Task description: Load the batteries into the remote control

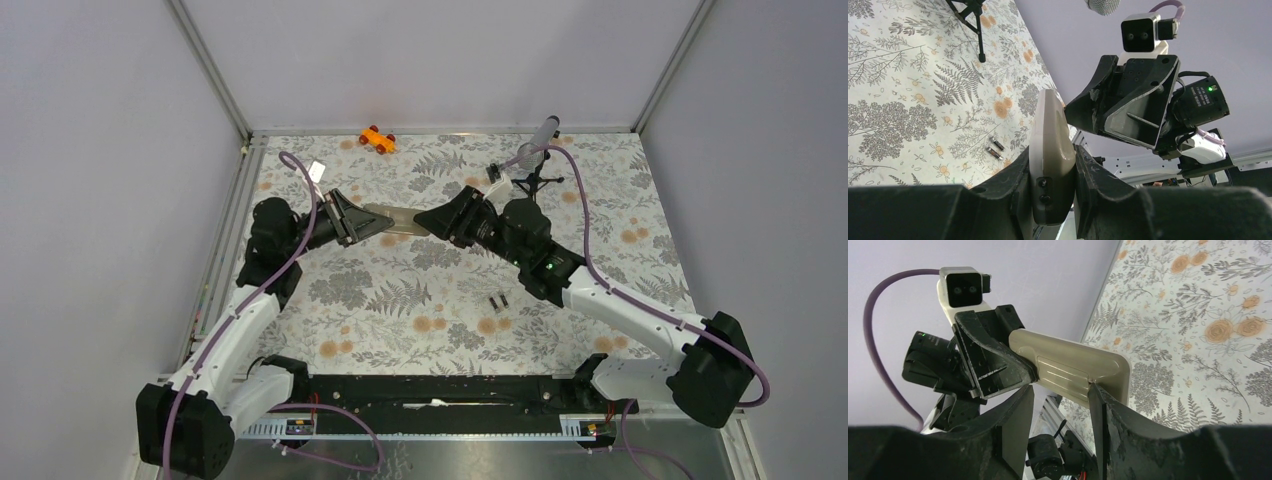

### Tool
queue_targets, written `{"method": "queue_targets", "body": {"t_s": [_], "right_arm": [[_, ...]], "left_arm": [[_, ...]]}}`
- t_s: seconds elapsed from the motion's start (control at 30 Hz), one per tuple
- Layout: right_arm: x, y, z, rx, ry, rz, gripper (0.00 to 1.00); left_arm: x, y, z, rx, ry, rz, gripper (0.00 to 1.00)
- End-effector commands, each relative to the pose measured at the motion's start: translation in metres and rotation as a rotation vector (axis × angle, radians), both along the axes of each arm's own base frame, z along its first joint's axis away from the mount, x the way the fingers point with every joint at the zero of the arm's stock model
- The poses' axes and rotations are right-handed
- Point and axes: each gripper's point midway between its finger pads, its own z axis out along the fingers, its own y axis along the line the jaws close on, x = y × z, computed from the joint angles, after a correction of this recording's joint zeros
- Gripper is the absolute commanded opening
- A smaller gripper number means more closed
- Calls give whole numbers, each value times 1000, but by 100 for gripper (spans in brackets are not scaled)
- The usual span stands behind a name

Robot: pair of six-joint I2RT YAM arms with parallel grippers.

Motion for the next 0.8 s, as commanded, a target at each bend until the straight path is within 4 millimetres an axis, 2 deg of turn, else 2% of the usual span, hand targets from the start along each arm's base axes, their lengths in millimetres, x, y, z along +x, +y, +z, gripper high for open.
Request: {"method": "queue_targets", "body": {"t_s": [0.0,0.27,0.43,0.6,0.77], "right_arm": [[-28,22,5,101,-3,169,52],[-53,24,22,215,-99,304,52],[-68,24,38,265,-182,379,52],[-67,22,45,266,-217,366,52],[-60,20,37,230,-205,325,52]], "left_arm": [[-63,-18,64,-78,-228,-324,0],[-65,-19,60,-81,-211,-351,0],[-53,-19,43,-16,-174,-314,0],[-40,-16,17,95,-110,-245,0],[-28,-12,3,145,-76,-182,0]]}}
